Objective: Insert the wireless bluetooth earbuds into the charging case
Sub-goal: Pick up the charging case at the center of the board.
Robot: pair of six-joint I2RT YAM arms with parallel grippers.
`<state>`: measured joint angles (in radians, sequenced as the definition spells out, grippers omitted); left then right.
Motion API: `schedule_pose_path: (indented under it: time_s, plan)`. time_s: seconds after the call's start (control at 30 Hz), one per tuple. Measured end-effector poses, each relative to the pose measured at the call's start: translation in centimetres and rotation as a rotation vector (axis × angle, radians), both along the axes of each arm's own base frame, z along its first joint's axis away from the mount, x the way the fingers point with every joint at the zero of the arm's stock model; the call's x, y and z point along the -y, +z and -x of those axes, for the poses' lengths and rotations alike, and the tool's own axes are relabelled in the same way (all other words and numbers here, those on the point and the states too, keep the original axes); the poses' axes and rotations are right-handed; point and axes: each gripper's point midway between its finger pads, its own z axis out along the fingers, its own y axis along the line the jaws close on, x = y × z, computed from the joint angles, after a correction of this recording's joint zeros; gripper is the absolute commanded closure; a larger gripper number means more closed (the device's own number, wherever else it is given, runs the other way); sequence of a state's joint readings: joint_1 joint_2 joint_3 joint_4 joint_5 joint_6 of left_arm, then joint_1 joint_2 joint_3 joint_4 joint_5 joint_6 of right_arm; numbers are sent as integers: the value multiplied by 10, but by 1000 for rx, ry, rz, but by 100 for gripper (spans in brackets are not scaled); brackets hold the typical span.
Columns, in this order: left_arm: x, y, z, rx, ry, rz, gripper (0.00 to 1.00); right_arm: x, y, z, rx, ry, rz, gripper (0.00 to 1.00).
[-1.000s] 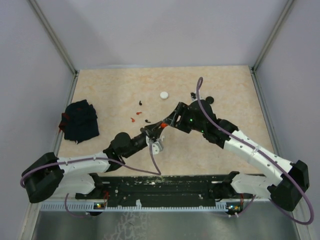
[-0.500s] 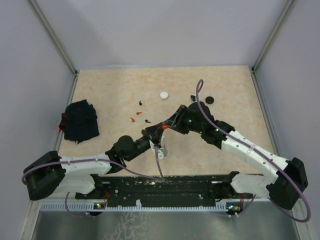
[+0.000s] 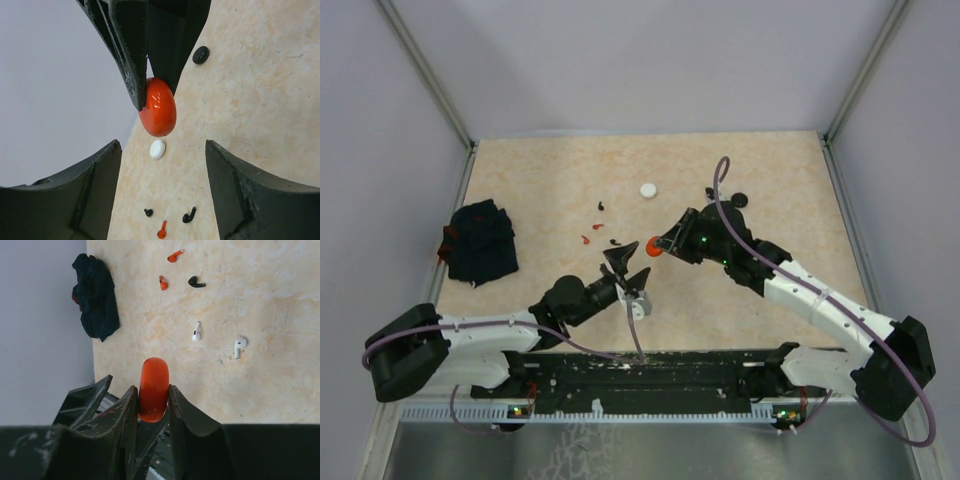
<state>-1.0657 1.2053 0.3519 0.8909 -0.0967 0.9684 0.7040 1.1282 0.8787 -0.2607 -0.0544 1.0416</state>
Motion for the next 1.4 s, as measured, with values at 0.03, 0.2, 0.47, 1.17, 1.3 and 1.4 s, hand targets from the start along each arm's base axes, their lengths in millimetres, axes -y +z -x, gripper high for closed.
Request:
schedule_pose_path:
  time_s: [0.03,0.2,0.47,1.17,1.3,1.4]
  plan:
    - [-1,-1,1,-11,0,10,23,1,0,-1,15,9,13,96]
    - [-7,7,8,-110,-4,112,19,6,0,-6,125,74,95,100]
    - [-4,24,18,-373,-54,266,19,12,29,-13,432,219,149,100]
    - [-24,48,40,-949,-386,534,27,-21,55,53,945,751,44,100]
    - [-24,47,47,-997,-428,518,31,-24,63,63,1005,811,11,100]
    - [-22,49,53,-1019,-464,505,34,-25,63,69,1021,844,-2,100]
